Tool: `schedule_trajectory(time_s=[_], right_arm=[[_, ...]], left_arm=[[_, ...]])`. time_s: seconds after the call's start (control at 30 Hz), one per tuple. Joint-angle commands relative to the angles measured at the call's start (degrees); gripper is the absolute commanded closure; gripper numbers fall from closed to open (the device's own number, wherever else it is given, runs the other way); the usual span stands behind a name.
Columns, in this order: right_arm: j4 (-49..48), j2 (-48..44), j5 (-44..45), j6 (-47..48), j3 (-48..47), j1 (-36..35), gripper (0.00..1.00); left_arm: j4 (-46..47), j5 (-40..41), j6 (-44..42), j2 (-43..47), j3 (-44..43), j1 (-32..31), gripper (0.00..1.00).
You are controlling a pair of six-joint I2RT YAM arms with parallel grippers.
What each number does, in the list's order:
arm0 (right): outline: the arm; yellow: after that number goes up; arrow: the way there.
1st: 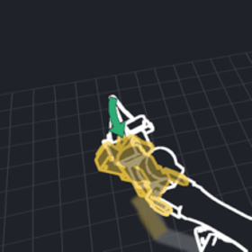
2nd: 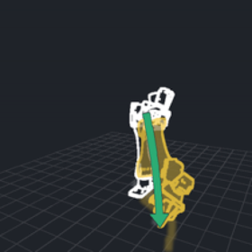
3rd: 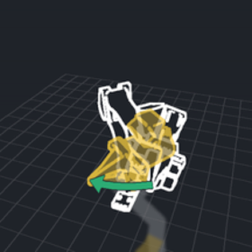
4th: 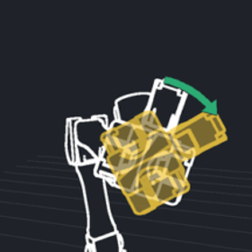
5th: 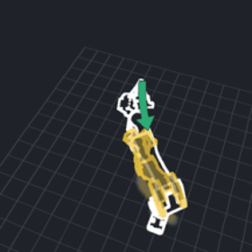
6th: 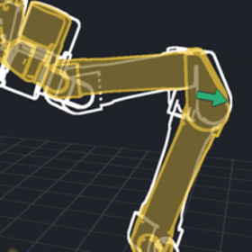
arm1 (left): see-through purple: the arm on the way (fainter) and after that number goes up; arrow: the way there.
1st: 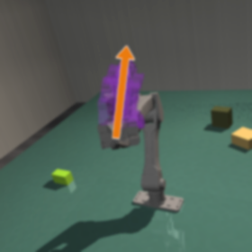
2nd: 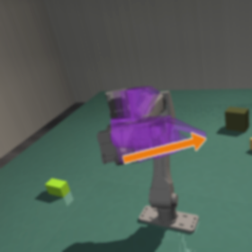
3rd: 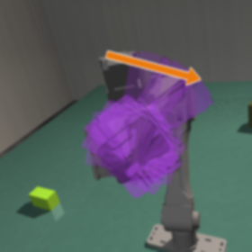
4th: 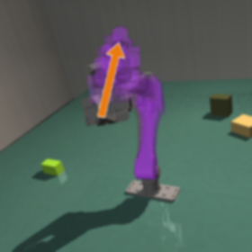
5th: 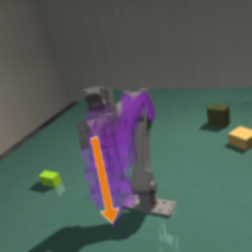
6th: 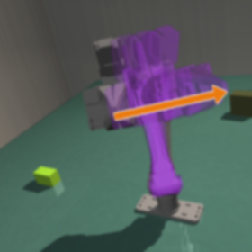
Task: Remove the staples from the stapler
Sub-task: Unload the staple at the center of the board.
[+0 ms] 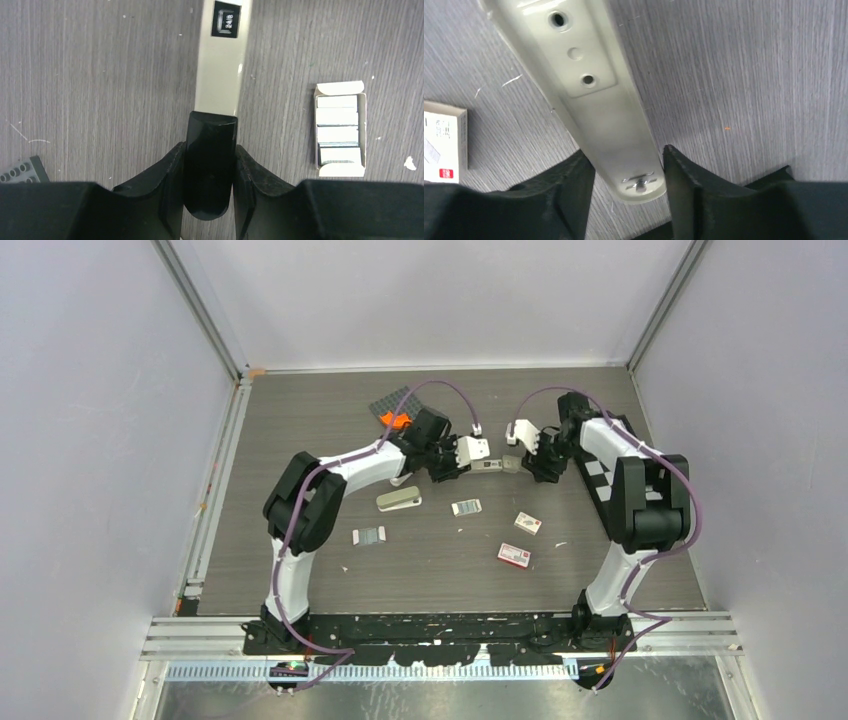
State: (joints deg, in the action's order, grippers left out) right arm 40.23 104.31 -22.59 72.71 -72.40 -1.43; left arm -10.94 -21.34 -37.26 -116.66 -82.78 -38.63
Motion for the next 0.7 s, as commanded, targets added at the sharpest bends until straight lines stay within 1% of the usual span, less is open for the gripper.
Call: schedule_trajectory(time_s=[0.0,0.1,0.2,0.37,0.47,0.53,0.67], right_arm=[[-1.7,0.2,-0.6,-10.8,-2.6,1.4,0.34],[0.2,-0.5,-2.1,-11.6,-4.3,1.5,0.22],[2.7,-1.1,-4.2,-12.2,-6.7,2.1,0.16],[5.4,-0.8,-5.3,-8.0,-8.2,2.4,0.14],[7.7,1.2,-6.9,-2.5,-9.4,2.3,0.14],[11.2,2.9,-8.4,3.8,-10.9,2.2,0.14],[13.5,6.6,-8.8,11.1,-13.2,1.8,0.14]], left_arm=[[-3.9,4.4,-2.5,-0.5,-2.1,-0.5,1.00],[-4.2,4.7,-2.7,-0.6,-1.9,-0.5,1.00],[-4.4,4.6,-2.6,-0.2,-1.8,-0.6,1.00],[-4.1,3.6,-2.2,0.7,-1.8,-0.8,1.00],[-4.0,2.8,-1.8,1.0,-1.7,-0.9,1.00],[-3.9,2.4,-1.4,0.9,-1.6,-0.9,1.00],[-2.3,1.5,-0.4,1.3,-0.5,-0.9,1.00]])
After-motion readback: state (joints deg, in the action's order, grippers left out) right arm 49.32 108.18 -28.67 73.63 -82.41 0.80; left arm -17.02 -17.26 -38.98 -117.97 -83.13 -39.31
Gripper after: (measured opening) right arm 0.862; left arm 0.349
